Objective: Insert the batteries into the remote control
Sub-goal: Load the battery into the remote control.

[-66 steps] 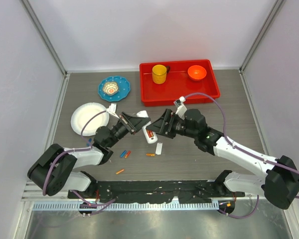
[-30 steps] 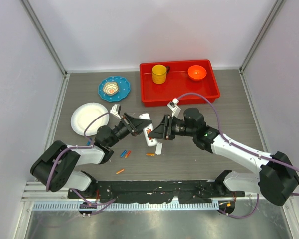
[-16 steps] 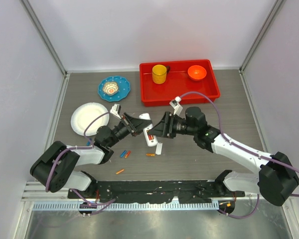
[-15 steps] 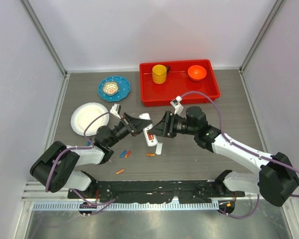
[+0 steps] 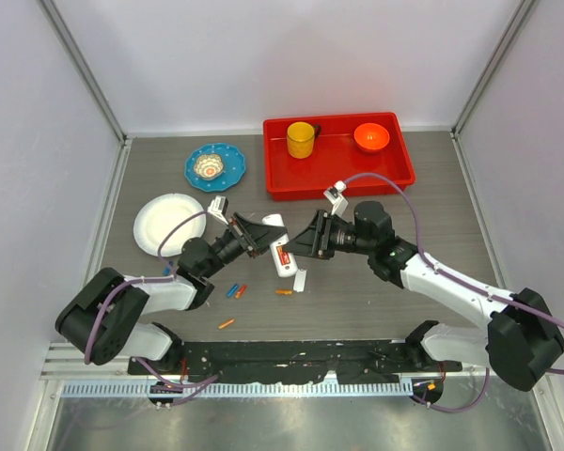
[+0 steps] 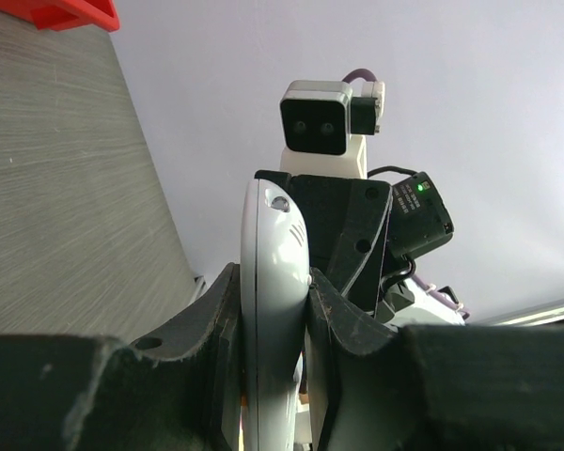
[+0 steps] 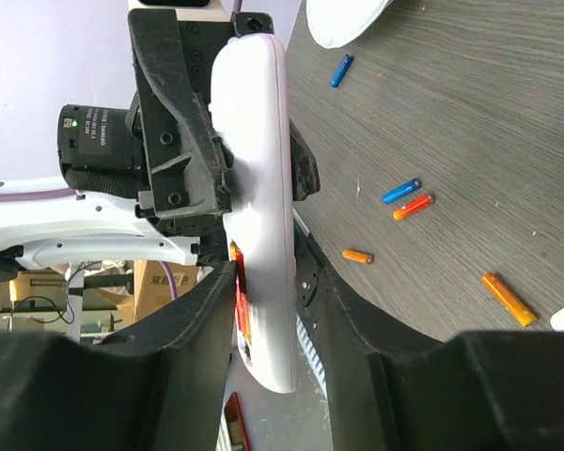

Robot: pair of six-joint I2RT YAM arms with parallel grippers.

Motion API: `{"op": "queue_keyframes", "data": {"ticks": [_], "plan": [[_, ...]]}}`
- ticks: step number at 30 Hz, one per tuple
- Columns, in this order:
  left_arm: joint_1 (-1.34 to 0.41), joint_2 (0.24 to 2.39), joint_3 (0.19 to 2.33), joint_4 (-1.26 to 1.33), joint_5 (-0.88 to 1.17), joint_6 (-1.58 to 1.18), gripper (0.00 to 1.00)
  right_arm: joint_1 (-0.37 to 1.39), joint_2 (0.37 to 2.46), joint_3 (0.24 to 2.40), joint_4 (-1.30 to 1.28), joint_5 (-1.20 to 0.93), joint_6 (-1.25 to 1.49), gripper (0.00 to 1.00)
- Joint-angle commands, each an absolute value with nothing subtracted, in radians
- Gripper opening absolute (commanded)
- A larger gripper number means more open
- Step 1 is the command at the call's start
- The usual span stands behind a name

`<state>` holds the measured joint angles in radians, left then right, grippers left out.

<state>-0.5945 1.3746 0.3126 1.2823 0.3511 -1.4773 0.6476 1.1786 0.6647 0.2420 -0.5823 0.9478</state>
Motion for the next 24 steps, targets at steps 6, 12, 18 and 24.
{"op": "queue_keyframes", "data": {"ticks": [6, 12, 18, 24], "plan": [[-0.595, 1.339, 0.356, 1.543, 0.357, -1.47, 0.0, 0.647, 1.181, 0.653, 0.275, -0.595, 0.949, 0.48], [-0.594, 1.341, 0.328, 1.499, 0.344, -1.415, 0.01, 0.606, 1.083, 0.724, 0.184, -0.563, 0.916, 0.68], [-0.519, 1.261, 0.376, 1.197, 0.396, -1.307, 0.0, 0.561, 0.938, 0.827, -0.159, -0.358, 0.703, 0.7], [-0.494, 1.174, 0.344, 1.103, 0.362, -1.289, 0.0, 0.563, 0.988, 0.75, -0.419, -0.058, 0.657, 0.56]]}}
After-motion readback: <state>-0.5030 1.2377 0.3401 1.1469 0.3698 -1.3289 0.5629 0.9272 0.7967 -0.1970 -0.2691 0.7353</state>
